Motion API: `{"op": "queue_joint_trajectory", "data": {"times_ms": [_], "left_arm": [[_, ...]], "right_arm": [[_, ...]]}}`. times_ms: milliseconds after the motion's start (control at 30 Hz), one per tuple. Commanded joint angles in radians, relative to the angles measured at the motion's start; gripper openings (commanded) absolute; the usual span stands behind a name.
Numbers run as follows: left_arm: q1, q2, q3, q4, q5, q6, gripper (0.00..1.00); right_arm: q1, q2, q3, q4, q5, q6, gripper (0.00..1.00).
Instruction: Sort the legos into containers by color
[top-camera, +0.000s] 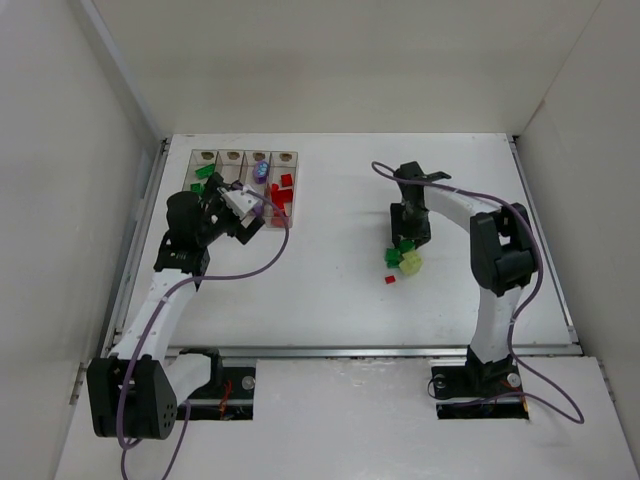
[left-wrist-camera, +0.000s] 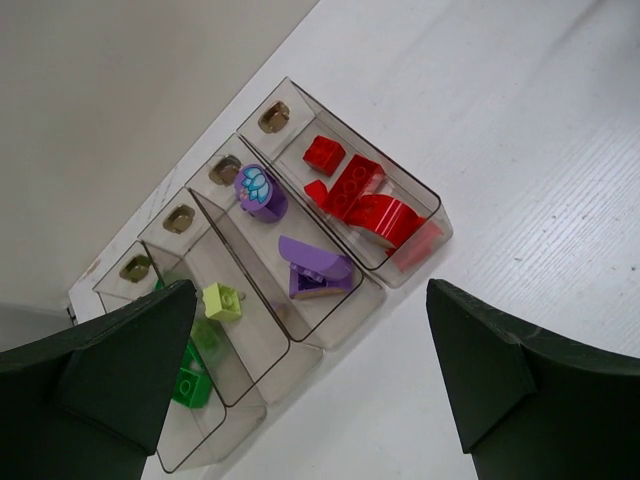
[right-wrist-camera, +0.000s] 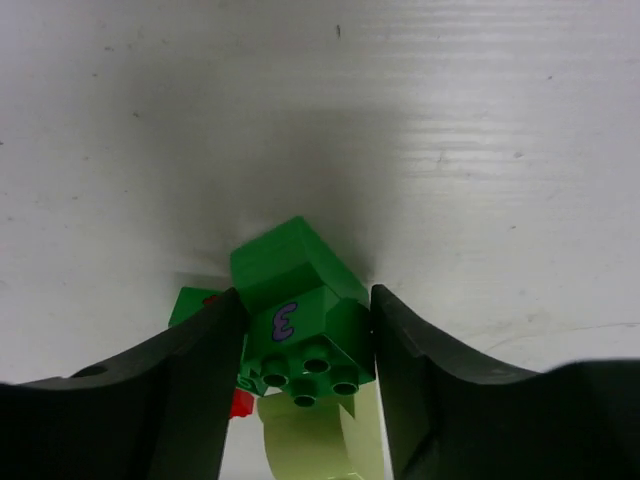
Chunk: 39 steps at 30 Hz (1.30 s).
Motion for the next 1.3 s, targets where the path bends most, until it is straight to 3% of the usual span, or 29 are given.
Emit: {"op": "queue_joint_trajectory", "data": {"times_ms": [0, 33, 67, 133, 167, 300, 367, 633, 833, 1100, 1267], "left_arm": [[-0.004, -0.025, -0.005, 0.026, 0.000, -0.018, 0.99], [-0.004, -0.025, -0.005, 0.026, 0.000, -0.018, 0.99], [-0.004, -0.025, -0.005, 0.026, 0.009, -0.018, 0.99], [-0.004, -0.025, -0.005, 0.026, 0.018, -0.018, 0.99], [-0.004, -0.025, -0.005, 0.026, 0.018, -0.018, 0.99], [-0.004, -0.025, -0.005, 0.026, 0.061, -0.009, 0.99], [-0.004, -0.025, -0.005, 0.005, 0.110, 0.029, 0.99], [-0.030, -0.006, 0.039, -0.067, 0.374, 0.132, 0.94], [-0.109, 0.026, 0.061, -0.096, 0.409, 0.324, 1.00], [-0.157, 0.024, 0.062, -0.002, 0.451, 0.364, 1.00], [-0.178, 0.015, 0.053, 0.090, 0.371, 0.309, 1.00]], "right_arm": [[-0.007, -0.008, -0.009, 0.034, -0.042, -0.001, 0.55], [-0.007, -0.008, -0.009, 0.034, -0.054, -0.001, 0.49], [-0.007, -0.018, -0.009, 0.034, -0.054, -0.001, 0.34], [-0.007, -0.018, -0.009, 0.034, -0.065, 0.008, 0.23], [-0.007, -0.027, -0.009, 0.034, -0.065, 0.008, 0.13], [-0.007, -0.053, 0.028, 0.052, -0.132, 0.008, 0.00], [-0.007, -0.080, 0.061, 0.090, -0.196, 0.008, 0.00], [0.067, -0.102, 0.301, 0.322, -0.788, 0.026, 0.00], [0.156, -0.029, 0.404, 0.524, -1.082, 0.128, 0.00], [0.245, -0.007, 0.404, 0.623, -1.183, 0.140, 0.00], [0.254, 0.002, 0.413, 0.623, -1.185, 0.140, 0.00]]}}
